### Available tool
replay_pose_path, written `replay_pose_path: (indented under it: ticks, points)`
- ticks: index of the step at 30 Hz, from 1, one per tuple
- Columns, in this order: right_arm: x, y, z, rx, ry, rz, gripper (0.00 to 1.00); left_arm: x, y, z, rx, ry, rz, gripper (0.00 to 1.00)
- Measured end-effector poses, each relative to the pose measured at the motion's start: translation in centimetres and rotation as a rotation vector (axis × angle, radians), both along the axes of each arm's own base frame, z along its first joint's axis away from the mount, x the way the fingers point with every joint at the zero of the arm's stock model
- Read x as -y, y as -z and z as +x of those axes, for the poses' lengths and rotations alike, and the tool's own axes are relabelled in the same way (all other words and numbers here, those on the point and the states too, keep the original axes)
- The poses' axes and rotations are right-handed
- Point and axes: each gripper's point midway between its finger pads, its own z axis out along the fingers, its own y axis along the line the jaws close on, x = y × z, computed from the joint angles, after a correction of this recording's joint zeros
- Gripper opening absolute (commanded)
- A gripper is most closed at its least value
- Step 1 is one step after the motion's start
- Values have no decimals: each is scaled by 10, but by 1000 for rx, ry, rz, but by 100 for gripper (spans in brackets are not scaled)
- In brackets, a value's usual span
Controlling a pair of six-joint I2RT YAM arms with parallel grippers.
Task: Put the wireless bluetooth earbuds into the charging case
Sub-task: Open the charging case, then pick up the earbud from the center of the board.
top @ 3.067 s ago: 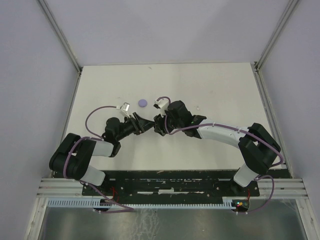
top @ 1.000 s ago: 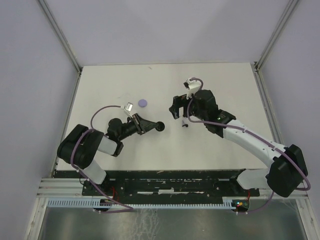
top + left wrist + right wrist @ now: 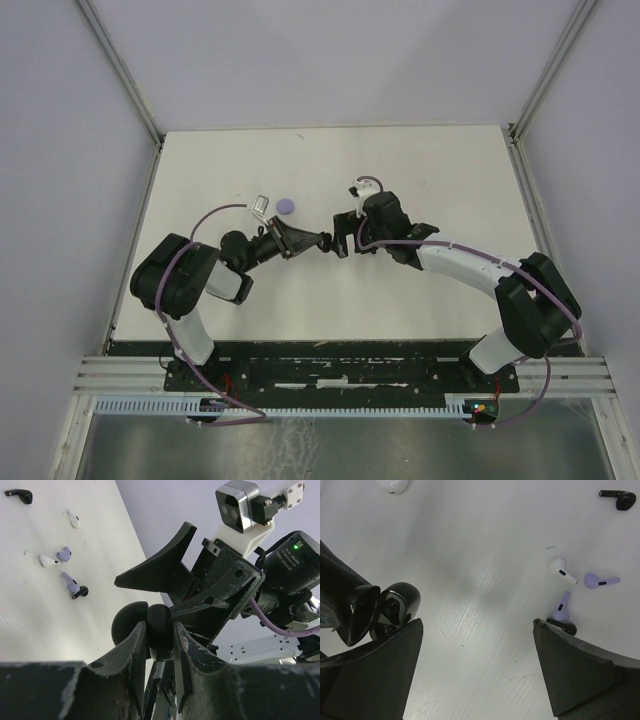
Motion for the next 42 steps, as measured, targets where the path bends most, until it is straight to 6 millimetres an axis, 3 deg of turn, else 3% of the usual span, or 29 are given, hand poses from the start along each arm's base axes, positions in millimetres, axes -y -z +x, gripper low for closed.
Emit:
replay_pose_path:
  ticks: [8, 14, 18, 23, 29, 37, 42]
  points:
    - [7, 4, 7, 15, 45, -32, 100, -2, -2, 1, -8, -4, -11, 6]
    - [52, 15, 15, 2, 193, -208, 91, -13, -19, 19, -8, -45, -54, 6]
    - [68, 10, 27, 3, 251, -301, 81, -15, -38, 26, 12, -54, -90, 3]
    - [71, 11, 31, -3, 256, -347, 73, -14, -40, 25, -16, -47, -109, 3]
    - [77, 25, 26, -33, 220, -411, 73, -15, -37, 21, -43, -41, -113, 3]
    - [80, 26, 26, -37, 215, -416, 72, -15, -36, 19, -53, -28, -115, 3]
    - [86, 31, 44, -101, 270, -362, 69, -15, -34, 19, -61, -24, -119, 3]
